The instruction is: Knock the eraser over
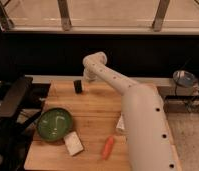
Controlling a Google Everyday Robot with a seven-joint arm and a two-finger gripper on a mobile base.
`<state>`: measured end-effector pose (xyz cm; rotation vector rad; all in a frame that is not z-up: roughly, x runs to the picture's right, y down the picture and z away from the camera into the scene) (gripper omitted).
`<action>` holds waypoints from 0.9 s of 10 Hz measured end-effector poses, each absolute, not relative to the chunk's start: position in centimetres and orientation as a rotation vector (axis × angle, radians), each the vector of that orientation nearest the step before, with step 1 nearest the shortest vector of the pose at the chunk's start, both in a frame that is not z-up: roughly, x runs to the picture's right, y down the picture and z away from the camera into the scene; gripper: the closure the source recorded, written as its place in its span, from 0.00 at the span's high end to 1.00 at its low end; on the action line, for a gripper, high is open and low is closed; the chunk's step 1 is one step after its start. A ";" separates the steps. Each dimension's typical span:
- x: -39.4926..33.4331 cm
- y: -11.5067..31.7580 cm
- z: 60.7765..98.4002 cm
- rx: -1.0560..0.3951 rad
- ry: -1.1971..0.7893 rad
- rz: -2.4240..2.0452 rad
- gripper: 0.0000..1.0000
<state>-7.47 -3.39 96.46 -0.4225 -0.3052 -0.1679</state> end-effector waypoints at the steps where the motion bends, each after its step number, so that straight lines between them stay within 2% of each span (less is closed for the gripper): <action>1: -8.7 -4.1 96.0 -0.422 -0.320 -0.188 0.01; 4: -9.3 -4.6 96.5 -0.420 -0.333 -0.218 0.01; 9: -11.5 -6.4 94.9 -0.406 -0.362 -0.262 0.01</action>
